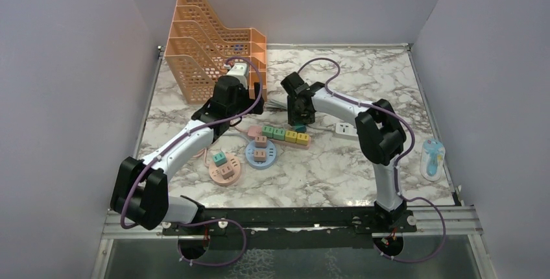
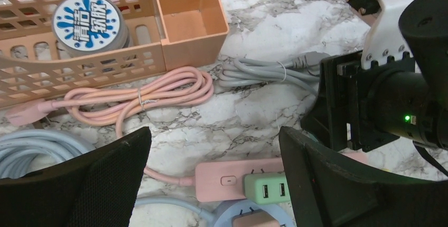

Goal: Insert the plug

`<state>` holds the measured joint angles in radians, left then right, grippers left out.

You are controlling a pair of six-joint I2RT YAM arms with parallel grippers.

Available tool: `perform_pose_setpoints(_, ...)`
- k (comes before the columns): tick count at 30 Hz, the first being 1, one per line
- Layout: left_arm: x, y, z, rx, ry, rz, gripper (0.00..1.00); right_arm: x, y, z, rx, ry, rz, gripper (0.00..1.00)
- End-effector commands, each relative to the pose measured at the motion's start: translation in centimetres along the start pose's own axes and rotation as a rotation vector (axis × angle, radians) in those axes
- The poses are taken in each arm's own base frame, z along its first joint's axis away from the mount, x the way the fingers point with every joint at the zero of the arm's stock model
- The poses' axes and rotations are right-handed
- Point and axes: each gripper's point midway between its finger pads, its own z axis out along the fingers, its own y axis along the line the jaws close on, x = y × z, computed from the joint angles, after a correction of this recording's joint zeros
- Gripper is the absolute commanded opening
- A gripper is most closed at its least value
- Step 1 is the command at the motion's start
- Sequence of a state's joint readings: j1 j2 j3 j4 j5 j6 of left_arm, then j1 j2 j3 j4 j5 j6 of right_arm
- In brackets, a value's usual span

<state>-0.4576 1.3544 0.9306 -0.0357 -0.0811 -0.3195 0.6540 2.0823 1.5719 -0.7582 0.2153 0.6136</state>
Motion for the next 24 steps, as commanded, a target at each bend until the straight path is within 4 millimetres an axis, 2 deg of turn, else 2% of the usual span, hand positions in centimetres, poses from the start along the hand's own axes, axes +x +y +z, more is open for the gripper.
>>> perform_pose_setpoints(1, 0.3, -1.6, -0.8, 0.1, -0.008, -0.043, 0.93, -3.0, 1.1, -2.0, -0.077, -0.133, 0.055, 0.43)
perform_pose_setpoints(6, 1.1, -2.5, -1.2, 0.159, -0.002, -0.079, 0.93, -6.4, 1.5, -4.9, -0.128, -0.261, 0.135, 0.43)
perform_pose_setpoints(12, 1.1, -4.6, -2.3, 0.28, -0.018, -0.127, 0.93, -8.2, 2.3, -9.2, -0.244, -0.343, 0.216, 0.43)
perform_pose_setpoints(18, 0.7, -7.8, -4.0, 0.451, -0.052, -0.254, 0.92, -7.8, 3.9, -13.7, -0.422, -0.335, 0.308, 0.43)
perform_pose_setpoints(24, 0.4, -10.9, -4.9, 0.549, -0.004, -0.363, 0.91, -5.7, 5.6, -16.8, -0.624, -0.274, 0.432, 0.43)
